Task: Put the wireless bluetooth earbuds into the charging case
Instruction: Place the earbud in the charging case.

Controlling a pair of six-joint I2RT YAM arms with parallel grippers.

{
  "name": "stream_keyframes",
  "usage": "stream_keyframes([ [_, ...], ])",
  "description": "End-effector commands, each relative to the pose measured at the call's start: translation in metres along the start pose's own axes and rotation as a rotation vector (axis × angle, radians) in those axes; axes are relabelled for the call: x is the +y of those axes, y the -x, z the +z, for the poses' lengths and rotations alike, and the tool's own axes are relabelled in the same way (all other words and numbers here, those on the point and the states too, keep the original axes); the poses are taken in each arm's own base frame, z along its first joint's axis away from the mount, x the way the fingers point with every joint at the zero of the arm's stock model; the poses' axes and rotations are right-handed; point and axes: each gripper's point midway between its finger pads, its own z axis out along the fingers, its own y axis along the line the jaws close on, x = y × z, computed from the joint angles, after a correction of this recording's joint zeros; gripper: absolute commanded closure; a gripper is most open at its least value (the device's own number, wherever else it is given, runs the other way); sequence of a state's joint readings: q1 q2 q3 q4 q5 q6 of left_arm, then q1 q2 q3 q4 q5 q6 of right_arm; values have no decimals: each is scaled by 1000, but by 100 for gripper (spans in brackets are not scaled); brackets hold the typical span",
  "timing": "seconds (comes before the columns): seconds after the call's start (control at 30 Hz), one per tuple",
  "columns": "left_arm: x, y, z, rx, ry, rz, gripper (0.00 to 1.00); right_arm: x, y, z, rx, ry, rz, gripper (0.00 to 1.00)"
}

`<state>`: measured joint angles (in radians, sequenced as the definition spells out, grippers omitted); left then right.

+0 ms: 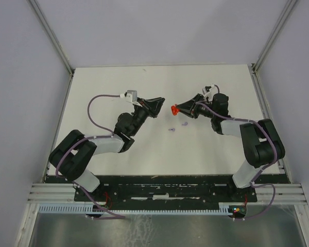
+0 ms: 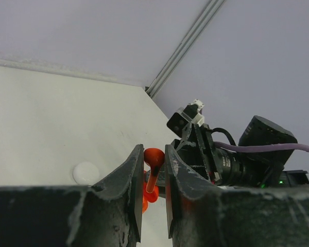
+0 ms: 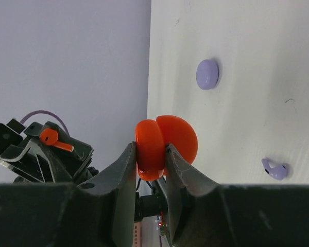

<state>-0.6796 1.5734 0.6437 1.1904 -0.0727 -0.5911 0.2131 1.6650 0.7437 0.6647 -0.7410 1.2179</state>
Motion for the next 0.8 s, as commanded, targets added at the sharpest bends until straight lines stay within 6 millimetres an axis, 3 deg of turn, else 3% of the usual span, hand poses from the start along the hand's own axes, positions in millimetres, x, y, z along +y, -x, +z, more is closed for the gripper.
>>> stream_keyframes([
  [0.0, -26, 40, -8, -166, -103, 5, 97, 32, -2, 13, 5, 164, 20, 98],
  [0.3, -16, 20, -17, -180, -128, 105, 97, 30, -14, 30, 40, 187, 70, 99],
  [0.77, 0, -15, -14, -154, -124, 237, 97, 32, -21, 32, 55, 196, 92, 99],
])
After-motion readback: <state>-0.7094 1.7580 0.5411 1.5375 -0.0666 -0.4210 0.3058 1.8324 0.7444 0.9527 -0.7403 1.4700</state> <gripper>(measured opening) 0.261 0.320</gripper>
